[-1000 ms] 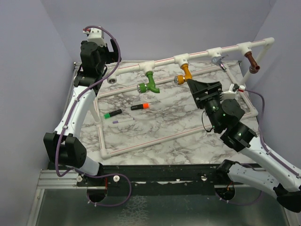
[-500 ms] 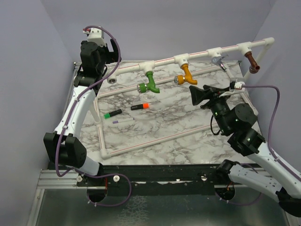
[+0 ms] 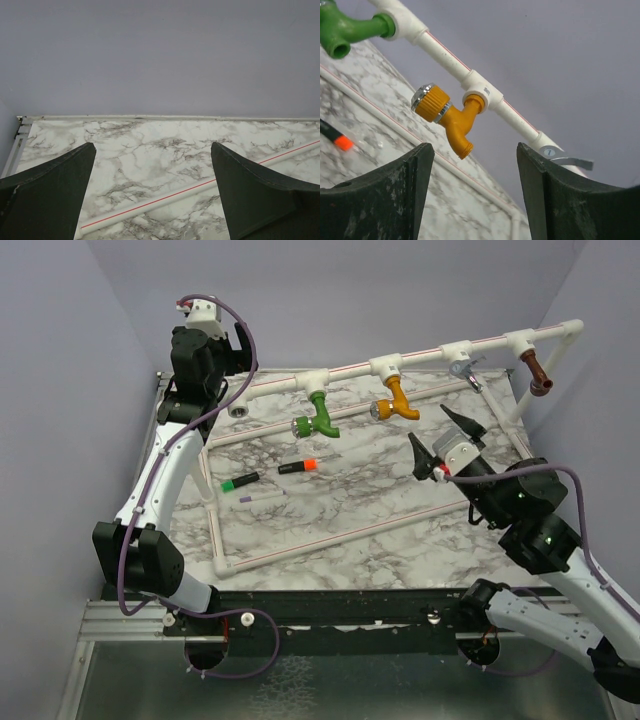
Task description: Install the water faucets
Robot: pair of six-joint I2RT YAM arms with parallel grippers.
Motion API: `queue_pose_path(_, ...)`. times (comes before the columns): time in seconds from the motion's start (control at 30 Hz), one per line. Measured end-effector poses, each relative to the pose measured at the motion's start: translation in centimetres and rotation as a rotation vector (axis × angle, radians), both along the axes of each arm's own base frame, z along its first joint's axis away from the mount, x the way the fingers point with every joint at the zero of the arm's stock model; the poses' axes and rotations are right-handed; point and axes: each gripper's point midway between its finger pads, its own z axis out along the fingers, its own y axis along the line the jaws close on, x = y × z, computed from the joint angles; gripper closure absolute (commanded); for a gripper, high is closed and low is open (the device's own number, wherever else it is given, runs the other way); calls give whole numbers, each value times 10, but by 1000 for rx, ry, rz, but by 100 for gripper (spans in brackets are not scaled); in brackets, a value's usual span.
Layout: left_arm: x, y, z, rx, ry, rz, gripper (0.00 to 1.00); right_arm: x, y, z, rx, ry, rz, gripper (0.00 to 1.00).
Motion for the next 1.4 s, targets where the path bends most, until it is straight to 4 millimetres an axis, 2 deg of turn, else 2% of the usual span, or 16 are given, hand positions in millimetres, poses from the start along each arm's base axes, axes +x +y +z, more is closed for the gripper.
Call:
queue_pose_path(0.17, 0, 0, 0, 0, 0, 0, 1, 2, 5, -3, -266, -142, 12, 27)
queue_pose_path(0.37, 0, 0, -1, 0, 1, 0, 1, 13, 15, -11, -479, -237, 11, 27)
queue_pose_path(0.7, 1, 0, -1, 0, 2, 0, 1, 40, 31, -46, -727, -302, -11, 27)
queue_pose_path(0.97, 1, 0, -2, 1, 4, 0, 1, 60, 32, -55, -805, -386, -121, 30)
queue_pose_path(1.2, 1, 0, -3, 1, 5, 0, 1, 72, 32, -42, -783, -422, -200, 39)
queue_pose_path(1.4, 1, 0, -3, 1, 5, -1, 1, 79, 34, -43, -766, -418, -229, 50)
